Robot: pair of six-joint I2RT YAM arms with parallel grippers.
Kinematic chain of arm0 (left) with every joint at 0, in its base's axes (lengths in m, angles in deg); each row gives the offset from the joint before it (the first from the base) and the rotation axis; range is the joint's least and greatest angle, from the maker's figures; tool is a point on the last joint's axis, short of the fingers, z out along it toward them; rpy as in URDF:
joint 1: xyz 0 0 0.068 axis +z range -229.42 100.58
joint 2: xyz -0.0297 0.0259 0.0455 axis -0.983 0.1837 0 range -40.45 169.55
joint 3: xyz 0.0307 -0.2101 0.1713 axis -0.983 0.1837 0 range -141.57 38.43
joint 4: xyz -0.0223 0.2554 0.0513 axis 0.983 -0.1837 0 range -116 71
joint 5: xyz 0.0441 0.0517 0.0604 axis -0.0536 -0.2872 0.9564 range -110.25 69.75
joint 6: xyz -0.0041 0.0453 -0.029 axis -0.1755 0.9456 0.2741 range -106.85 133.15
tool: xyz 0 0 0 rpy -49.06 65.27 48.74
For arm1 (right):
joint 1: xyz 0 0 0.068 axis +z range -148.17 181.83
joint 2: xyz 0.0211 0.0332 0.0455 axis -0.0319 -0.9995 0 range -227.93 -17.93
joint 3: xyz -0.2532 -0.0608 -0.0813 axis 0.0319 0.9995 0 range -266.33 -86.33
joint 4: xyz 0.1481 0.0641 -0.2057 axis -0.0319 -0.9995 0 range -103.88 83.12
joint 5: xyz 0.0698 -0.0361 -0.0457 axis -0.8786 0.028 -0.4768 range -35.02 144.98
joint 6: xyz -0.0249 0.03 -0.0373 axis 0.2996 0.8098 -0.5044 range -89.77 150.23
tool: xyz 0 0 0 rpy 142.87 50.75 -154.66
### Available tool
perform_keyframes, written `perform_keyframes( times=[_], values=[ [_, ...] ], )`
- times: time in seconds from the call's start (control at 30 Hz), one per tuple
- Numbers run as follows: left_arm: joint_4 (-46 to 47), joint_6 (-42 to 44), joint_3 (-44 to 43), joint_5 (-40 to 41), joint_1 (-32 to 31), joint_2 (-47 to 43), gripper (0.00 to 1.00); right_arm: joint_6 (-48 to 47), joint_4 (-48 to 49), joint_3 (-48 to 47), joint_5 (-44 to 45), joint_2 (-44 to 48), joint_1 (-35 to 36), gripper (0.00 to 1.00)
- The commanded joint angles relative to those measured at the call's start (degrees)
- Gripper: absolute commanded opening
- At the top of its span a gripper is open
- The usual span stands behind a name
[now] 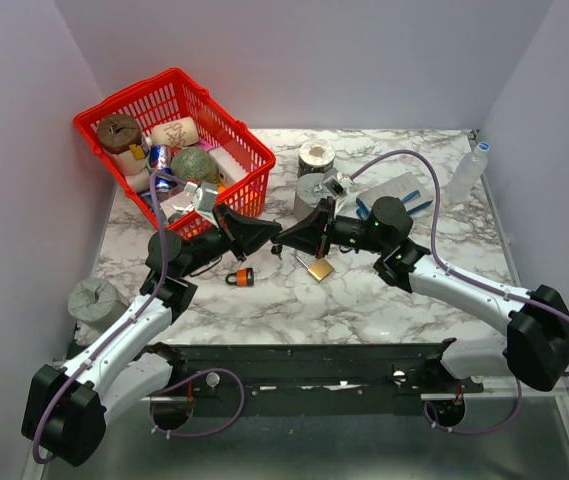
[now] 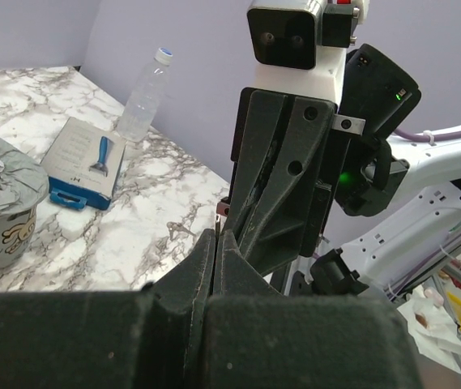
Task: Unlock with the key
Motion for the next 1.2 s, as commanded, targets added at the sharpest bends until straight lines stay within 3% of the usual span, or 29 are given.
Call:
perform_keyframes(
  times=[0.0,0.1,0.13,0.2,0.23,0.33,0.57,0.73,0.87,0.93,1.17],
  values=[
    [3.0,0.3,0.2,-1.5,-0.2,0.3,0.00,0.0,2.1,-1.7,-2.0,-0.7,0.3,0.01],
    [1.7,0.9,-0.1,-1.1,-0.2,0.5,0.00,0.7,2.5,-1.2,-1.5,-0.1,0.3,0.01],
    [1.2,1.2,-0.3,-0.9,-0.2,0.5,0.06,0.9,2.5,-0.9,-1.1,-0.1,0.3,0.01],
    [-0.4,2.0,-0.7,-0.4,-0.2,0.3,0.27,1.5,2.5,0.0,0.5,0.5,0.0,0.01],
    [-1.0,2.4,-0.8,-0.2,-0.2,0.2,0.56,1.8,2.5,0.2,0.8,1.0,-0.2,0.01],
    [-3.6,4.5,-1.3,0.9,-0.2,-0.7,0.85,2.9,2.5,1.8,1.8,2.1,-1.6,0.01],
    [-17.4,16.0,-4.6,8.3,-0.5,-5.8,0.90,4.1,2.4,6.8,2.3,6.7,-8.3,0.01],
    [-30.1,21.1,-5.0,22.7,-4.8,-11.8,0.90,4.2,-0.8,10.6,2.6,11.6,-14.0,0.01],
    [-36.5,16.8,-1.8,35.2,-11.1,-12.8,0.89,3.2,-4.4,12.3,3.5,16.2,-17.6,0.01],
    [-41.2,10.6,-0.4,41.5,-12.8,-11.6,0.88,1.2,-8.4,12.3,4.4,18.5,-18.3,0.01],
    [-49.6,-4.8,3.8,46.7,-14.3,-7.1,0.88,-4.5,-16.4,12.7,8.4,25.5,-18.4,0.01]
  ],
)
